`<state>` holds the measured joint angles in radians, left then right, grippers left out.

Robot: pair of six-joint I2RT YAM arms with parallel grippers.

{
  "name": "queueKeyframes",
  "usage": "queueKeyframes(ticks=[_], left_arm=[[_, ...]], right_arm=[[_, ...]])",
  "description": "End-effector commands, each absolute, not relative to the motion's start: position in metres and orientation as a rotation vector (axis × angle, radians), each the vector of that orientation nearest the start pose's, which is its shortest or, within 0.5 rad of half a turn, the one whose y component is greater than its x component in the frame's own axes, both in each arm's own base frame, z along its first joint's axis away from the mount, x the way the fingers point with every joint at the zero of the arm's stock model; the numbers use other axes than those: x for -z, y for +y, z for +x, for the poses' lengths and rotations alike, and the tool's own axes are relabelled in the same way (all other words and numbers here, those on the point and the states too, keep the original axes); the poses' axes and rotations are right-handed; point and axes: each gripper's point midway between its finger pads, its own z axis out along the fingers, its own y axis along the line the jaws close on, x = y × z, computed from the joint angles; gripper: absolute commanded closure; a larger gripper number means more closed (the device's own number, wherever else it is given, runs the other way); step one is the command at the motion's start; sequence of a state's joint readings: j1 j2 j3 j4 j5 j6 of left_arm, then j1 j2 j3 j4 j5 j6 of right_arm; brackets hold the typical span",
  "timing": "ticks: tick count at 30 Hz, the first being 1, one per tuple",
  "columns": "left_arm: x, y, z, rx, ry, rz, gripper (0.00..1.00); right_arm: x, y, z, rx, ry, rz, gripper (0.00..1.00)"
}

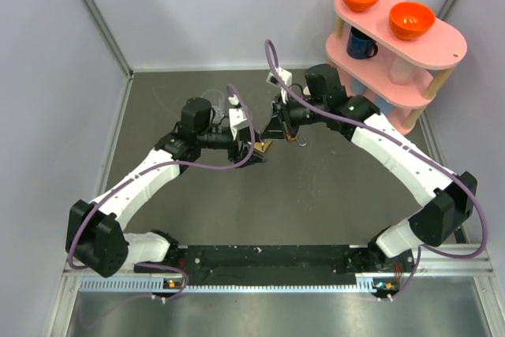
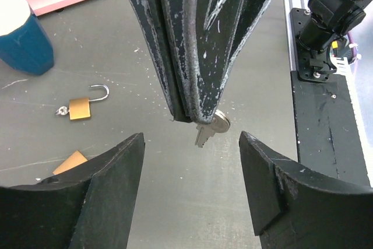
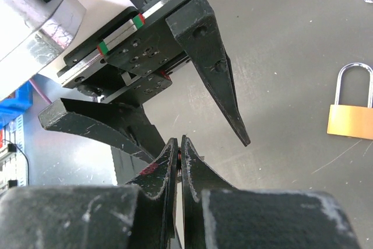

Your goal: Unlock with the key

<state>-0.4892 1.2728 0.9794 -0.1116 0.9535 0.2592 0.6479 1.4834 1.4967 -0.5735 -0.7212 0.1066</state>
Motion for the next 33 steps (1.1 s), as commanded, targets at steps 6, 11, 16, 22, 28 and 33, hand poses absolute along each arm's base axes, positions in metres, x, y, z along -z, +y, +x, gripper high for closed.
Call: queueKeyframes(ticks=[6,11,16,22,28,33], left_arm=[[-0.279,-0.294,0.244,1.112,1.363,1.248,0.4],[-0.278,-0.294,0.243,1.129,1.374,1.24,0.52],[-0.277,-0.296,0.243,1.14,1.371,1.248,0.68],[-0.275,-0.296,0.242,1.141,1.371,1.253,0.86],[-0.272,-0.294,0.242,1.129,1.375,1.252,0.9],[-0.271,-0.293,0.24,1.125,1.37,1.255,1.0]], right_arm=[[-0.303,0.336,0.244,-1.189,1.918,-1.022,1.0],[-0.301,0.336,0.245,-1.182,1.922,-1.022,1.0],[-0.301,0.334,0.248,-1.159,1.918,-1.017,1.0],[-0.302,0.332,0.25,-1.133,1.911,-1.013,1.0],[-0.303,0.331,0.251,-1.117,1.906,-1.007,1.0],[-0.305,0.327,0.254,-1.084,1.896,-1.0,1.0]])
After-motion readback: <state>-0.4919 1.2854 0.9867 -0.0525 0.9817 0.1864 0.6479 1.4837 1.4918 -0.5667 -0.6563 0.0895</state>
